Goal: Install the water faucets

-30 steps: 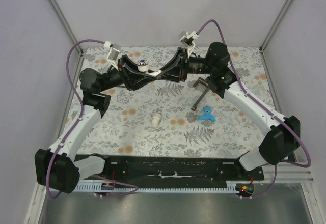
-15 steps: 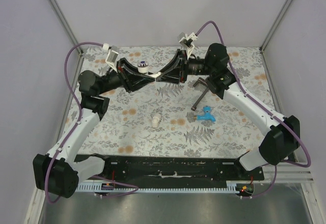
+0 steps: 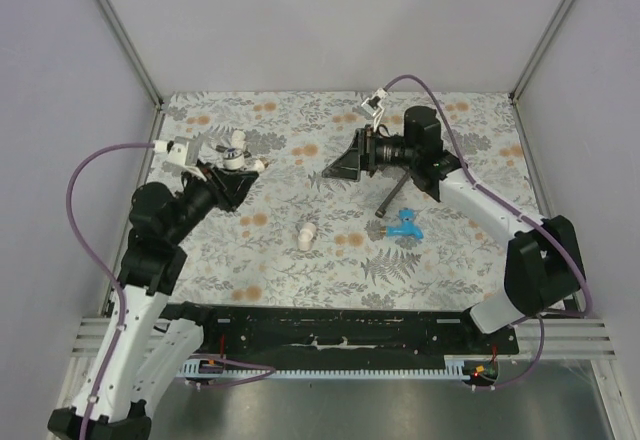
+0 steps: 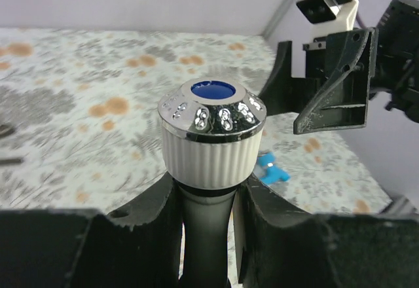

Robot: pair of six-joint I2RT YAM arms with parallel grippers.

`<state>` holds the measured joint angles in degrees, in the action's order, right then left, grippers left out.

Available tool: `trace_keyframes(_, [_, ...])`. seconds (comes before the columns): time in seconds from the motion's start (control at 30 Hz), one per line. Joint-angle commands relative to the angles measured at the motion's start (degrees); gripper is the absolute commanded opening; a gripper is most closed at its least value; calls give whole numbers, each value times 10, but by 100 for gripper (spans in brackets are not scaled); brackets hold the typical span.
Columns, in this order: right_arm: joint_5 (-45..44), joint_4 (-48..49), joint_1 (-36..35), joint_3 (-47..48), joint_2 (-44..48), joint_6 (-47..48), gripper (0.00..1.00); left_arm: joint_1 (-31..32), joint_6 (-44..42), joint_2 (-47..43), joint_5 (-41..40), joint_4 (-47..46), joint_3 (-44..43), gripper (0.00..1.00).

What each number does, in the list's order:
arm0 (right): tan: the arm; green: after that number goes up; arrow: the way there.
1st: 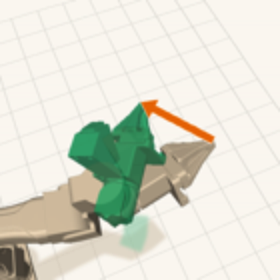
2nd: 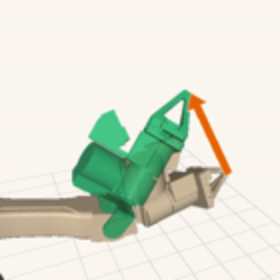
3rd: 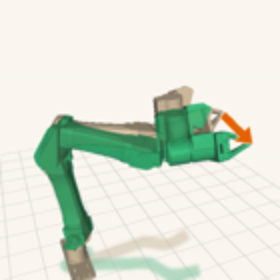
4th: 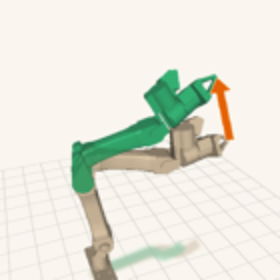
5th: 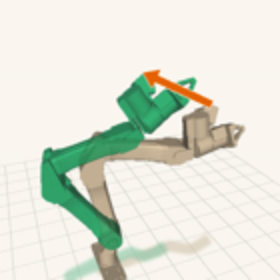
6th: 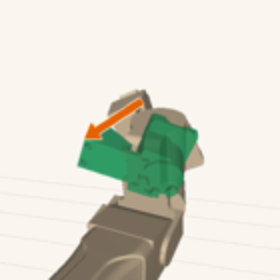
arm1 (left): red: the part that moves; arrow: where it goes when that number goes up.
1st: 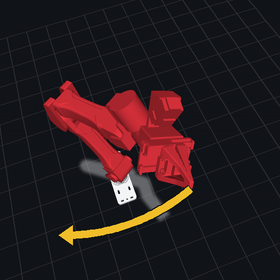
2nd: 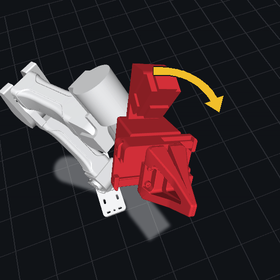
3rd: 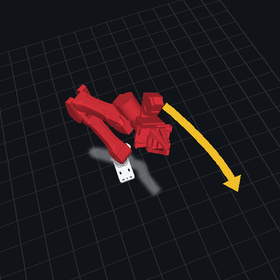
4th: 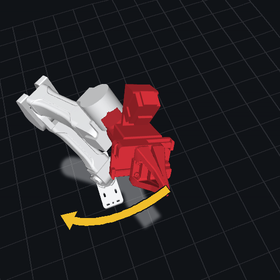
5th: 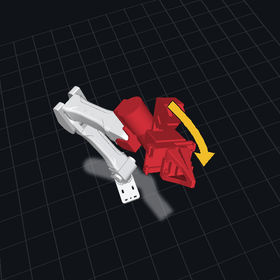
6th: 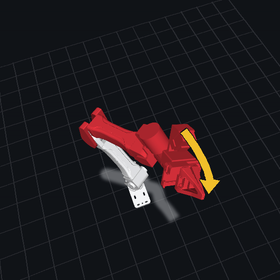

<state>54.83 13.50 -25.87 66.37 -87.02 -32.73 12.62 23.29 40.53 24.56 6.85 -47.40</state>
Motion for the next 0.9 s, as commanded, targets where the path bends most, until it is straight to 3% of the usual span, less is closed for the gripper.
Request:
trace_keyframes(0.0, [-136, -198, -49, -4, -8, 121, 98, -1, -67, -63, -170, 112, 42, 2])
trace_keyframes(0.07, [-231, -271, -76, 12, -19, 153, 98, -1, -69, -80, -187, 112, 61, 2])
trace_keyframes(0.27, [-471, -397, -156, 46, -68, 107, 94, -1, -83, -107, -224, 103, 103, 2])
trace_keyframes(0.4, [-545, -418, -222, 70, -106, 96, 94, -1, -103, -110, -241, 86, 120, 2])
trace_keyframes(0.63, [-654, -521, -279, 193, -212, 30, 84, 13, -121, -148, -274, 54, 171, 2])
trace_keyframes(0.87, [-707, -545, -325, 248, -284, -30, 82, 28, -139, -167, -310, 77, 162, 2])
